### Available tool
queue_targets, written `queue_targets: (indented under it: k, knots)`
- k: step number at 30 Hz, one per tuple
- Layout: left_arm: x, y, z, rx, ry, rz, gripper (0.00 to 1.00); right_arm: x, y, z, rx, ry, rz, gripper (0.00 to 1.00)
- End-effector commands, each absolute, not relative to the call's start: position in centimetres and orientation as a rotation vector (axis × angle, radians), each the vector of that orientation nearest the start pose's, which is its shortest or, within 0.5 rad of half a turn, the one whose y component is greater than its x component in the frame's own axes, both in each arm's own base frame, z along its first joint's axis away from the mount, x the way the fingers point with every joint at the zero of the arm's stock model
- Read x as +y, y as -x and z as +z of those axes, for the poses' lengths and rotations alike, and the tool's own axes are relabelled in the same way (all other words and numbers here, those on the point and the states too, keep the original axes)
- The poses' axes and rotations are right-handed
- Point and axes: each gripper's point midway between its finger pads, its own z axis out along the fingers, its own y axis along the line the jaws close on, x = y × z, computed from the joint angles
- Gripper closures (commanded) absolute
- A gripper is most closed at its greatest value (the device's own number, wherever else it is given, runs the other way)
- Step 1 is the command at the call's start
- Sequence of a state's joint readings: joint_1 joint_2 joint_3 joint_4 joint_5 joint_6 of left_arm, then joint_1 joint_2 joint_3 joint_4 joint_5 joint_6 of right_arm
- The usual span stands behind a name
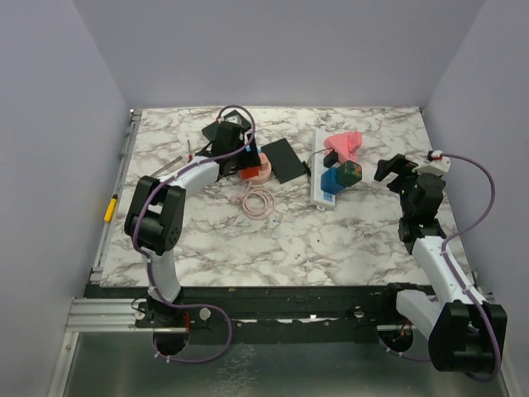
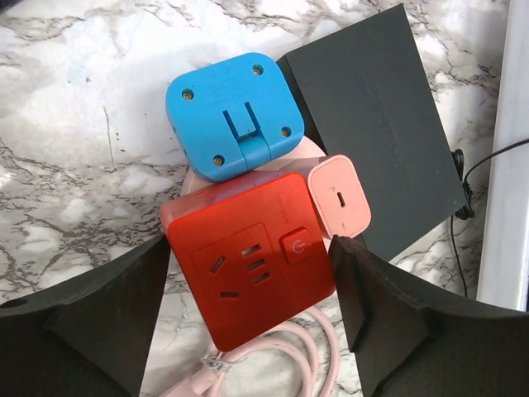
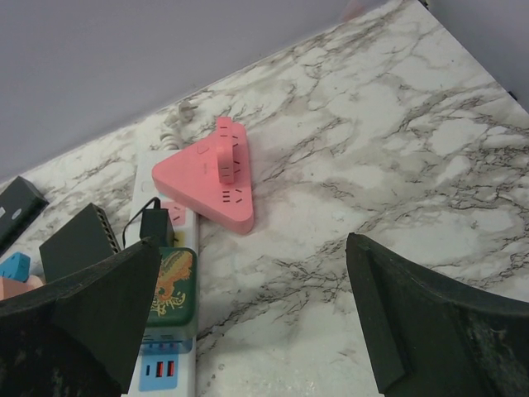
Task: Pull the plug off the socket
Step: Move the socket to the center of the board.
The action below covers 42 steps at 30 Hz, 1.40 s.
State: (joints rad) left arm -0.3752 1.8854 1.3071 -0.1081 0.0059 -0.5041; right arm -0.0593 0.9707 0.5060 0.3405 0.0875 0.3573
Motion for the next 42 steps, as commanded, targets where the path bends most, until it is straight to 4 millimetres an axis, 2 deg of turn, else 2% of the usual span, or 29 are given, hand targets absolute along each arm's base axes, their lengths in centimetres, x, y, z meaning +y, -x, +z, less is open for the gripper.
queue_targets:
  k: [1, 10, 20, 27, 31, 35, 40, 42]
  knots:
    - [-19.5, -47.2, 9.3, 2.309, 0.095, -0.348, 0.21, -1.9, -36.6, 22.1, 1.623, -0.381, 0.16, 0.0]
    - [-18.7, -46.2, 8.6, 2.364, -0.011, -0.272, 0.43, -2.0, -36.6, 22.0, 1.629, -0.382, 0.153, 0.0]
    - [-18.7, -43.1, 7.2, 2.459, -0.198, -0.271, 0.52, -1.4, -36.6, 22.4, 1.634, -0.352, 0.179, 0.0]
    - [-18.8, -38.4, 6.1, 2.519, -0.373, -0.273, 0.52, 0.0, -36.9, 22.6, 1.652, -0.28, 0.239, 0.0]
    - [-19.1, -36.0, 6.6, 2.516, -0.465, -0.289, 0.53, 1.2, -37.0, 22.9, 1.661, -0.218, 0.294, 0.0]
    - [-20.1, -33.4, 7.2, 2.496, -0.578, -0.369, 0.54, 3.4, -37.0, 23.1, 1.677, -0.105, 0.391, 0.02]
    - [-20.9, -30.0, 6.2, 2.528, -0.707, -0.471, 0.54, 6.2, -36.7, 23.2, 1.709, 0.017, 0.527, 0.06]
    - [-21.9, -28.7, 6.2, 2.526, -0.768, -0.536, 0.55, 7.6, -36.3, 23.2, 1.72, 0.069, 0.57, 0.06]
